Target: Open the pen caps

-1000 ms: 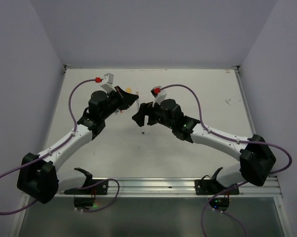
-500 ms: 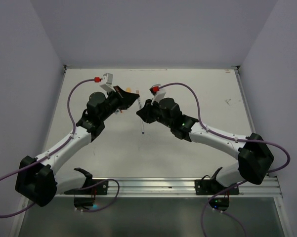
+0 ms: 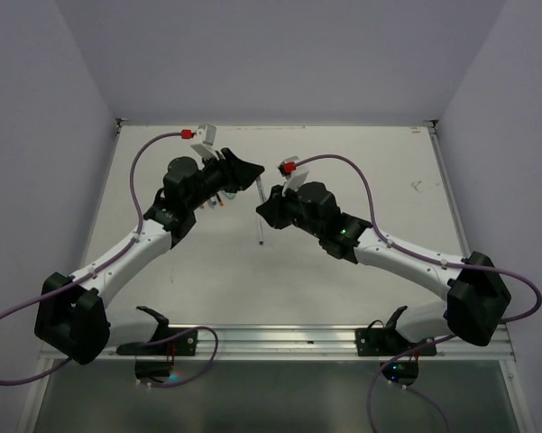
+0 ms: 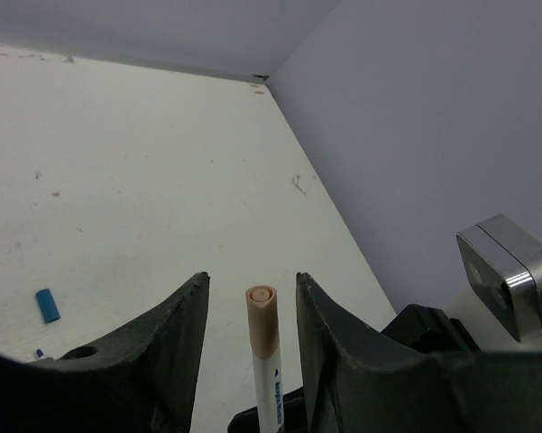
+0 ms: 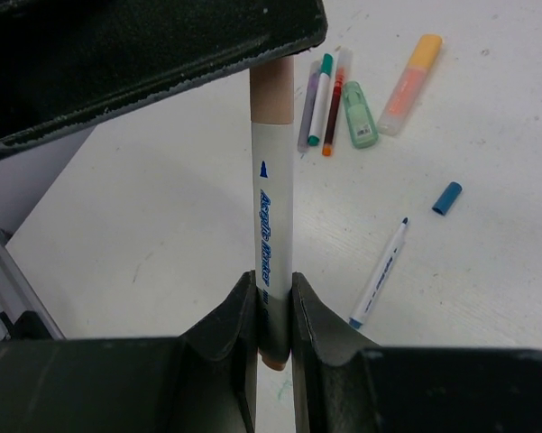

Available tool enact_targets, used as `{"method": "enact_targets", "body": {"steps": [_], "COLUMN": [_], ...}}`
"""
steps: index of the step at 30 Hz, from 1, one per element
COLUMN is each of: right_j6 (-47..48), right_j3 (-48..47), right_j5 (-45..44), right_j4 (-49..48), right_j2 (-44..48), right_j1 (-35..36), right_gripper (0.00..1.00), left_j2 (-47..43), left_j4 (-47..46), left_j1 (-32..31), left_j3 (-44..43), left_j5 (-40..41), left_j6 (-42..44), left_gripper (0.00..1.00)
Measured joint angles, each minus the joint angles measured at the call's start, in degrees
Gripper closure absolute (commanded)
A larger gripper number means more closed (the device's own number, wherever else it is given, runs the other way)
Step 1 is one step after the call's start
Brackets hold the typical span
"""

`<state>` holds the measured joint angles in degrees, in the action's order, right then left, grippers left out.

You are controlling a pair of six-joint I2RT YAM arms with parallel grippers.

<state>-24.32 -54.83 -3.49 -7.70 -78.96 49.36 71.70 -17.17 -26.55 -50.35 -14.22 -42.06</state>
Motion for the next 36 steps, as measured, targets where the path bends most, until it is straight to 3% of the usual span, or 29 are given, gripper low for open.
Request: {"method": "enact_targets", "body": {"steps": [15,20,22,26,36], "right_j6": [2.6,3.0,3.0,3.1,3.6], "right_j3": [0.7,0.7,0.7,0.8,4.9], "right_j5": [0.0,0.0,0.0,0.0,0.2], "right_j4": [1.0,1.0,1.2,1.2,-3.2], "right_j2": [0.3,0.3,0.3,0.3,1.8], "right_j1": [0.0,0.0,0.0,0.0,0.0], "right_gripper": [1.0,1.0,1.0,1.0,1.0], "left_j2": [4.5,4.5,4.5,4.5,4.5], "left_j4": [3.5,4.6,4.6,4.7,5.8], "left_j1": [-0.8,-1.3,-1.4,-1.8,-2.4], "left_j3": [-3.8,-3.9,-4.0,-4.5,-4.5], "left_j5": [-3.6,-3.6,-3.6,-3.8,-2.9], "left_j6": [2.9,3.8,3.7,3.5,1.6], "left_gripper": [0.64,0.76,0.88,1.0,1.0]}}
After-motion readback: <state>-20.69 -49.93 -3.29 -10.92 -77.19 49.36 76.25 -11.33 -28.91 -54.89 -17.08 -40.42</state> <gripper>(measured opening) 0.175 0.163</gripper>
